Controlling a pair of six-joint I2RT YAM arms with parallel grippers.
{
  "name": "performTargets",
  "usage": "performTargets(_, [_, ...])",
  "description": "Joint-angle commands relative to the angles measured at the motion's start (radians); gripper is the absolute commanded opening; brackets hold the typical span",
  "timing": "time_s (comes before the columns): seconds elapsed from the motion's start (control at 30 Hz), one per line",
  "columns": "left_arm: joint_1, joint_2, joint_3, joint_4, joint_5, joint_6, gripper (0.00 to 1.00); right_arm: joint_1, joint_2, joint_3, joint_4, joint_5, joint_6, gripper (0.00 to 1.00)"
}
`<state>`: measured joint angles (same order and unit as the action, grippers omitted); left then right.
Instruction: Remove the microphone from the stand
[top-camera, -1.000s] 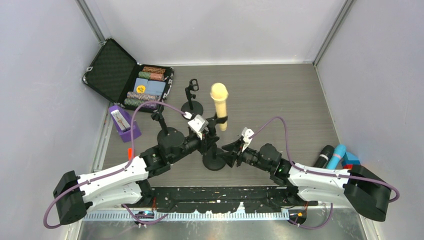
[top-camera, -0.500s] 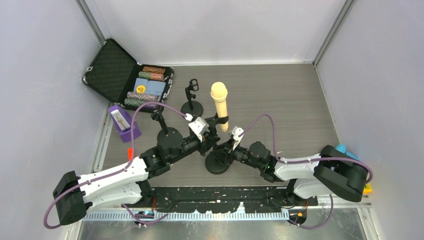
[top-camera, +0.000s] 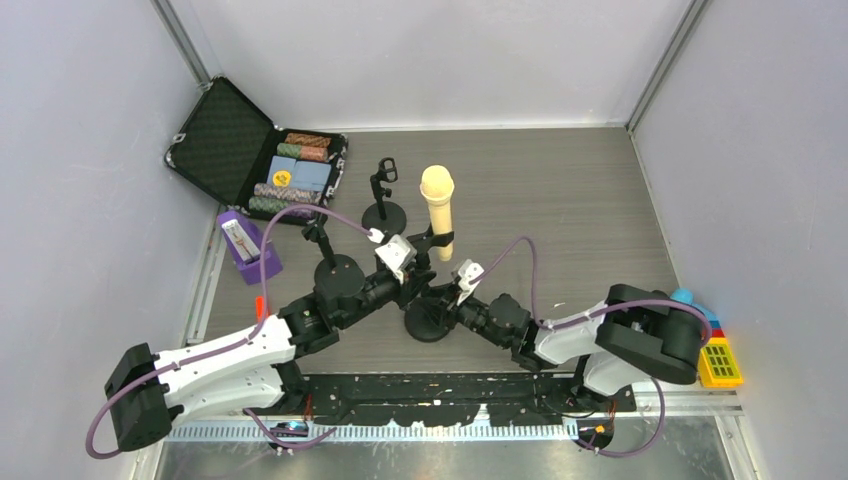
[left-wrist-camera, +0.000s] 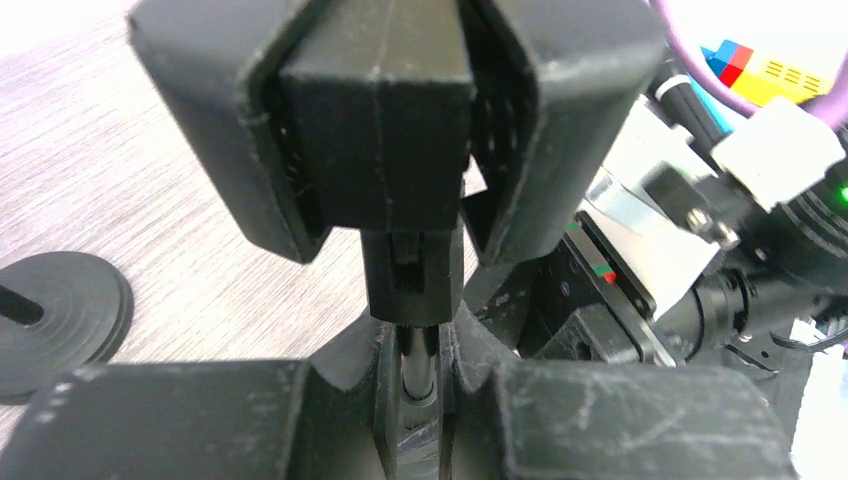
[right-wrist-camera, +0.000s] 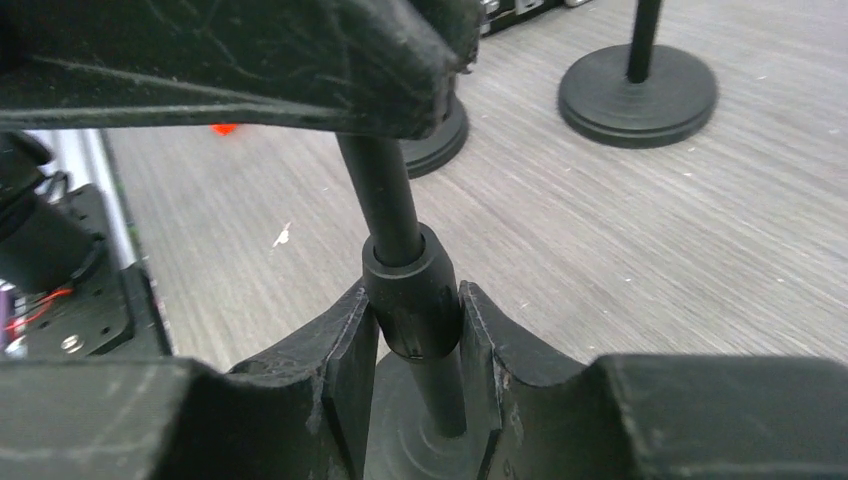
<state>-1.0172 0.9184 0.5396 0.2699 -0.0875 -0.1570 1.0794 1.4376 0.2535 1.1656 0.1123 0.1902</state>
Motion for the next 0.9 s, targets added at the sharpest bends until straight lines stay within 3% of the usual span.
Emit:
performTargets(0.0, [-0.016, -0.009, 0.001, 0.008, -0.052, -0.018, 0.0, 0.093, 0.081, 0.069, 0.193, 0.386, -0.126, 0.0])
performTargets(0.17, [-0.02, -0.007, 0.019, -0.014, -0.082, -0.019, 0.0, 0.206, 0.189, 0.136, 0.274, 0.662, -0.185, 0.0])
performTargets(0.27, [-0.021, -0.007, 0.023, -0.026, -0.086, -0.012, 0.0, 0.229, 0.233, 0.165, 0.275, 0.703, -0.148, 0.0])
performTargets(0.37, [-0.021, -0.012, 0.023, -0.041, -0.087, -0.003, 0.0, 0.231, 0.252, 0.166, 0.275, 0.671, -0.138, 0.04])
performTargets(0.43, [-0.021, -0.016, 0.017, -0.041, -0.085, 0.001, 0.0, 0.229, 0.243, 0.154, 0.275, 0.648, -0.128, 0.17])
performTargets(0.53, [-0.021, -0.029, 0.003, -0.035, -0.083, 0.009, 0.0, 0.226, 0.221, 0.116, 0.273, 0.62, -0.105, 0.55])
performTargets(0.6, [-0.021, -0.035, -0.007, -0.03, -0.08, 0.015, 0.0, 0.213, 0.197, 0.085, 0.273, 0.556, -0.082, 0.65])
performTargets(0.73, [-0.021, -0.053, -0.025, -0.028, -0.075, 0.022, 0.0, 0.14, 0.139, 0.028, 0.266, 0.344, 0.005, 0.68])
performTargets(0.87, [-0.021, -0.068, -0.031, -0.034, -0.064, 0.024, 0.0, 0.051, 0.091, 0.008, 0.245, 0.168, 0.082, 0.61])
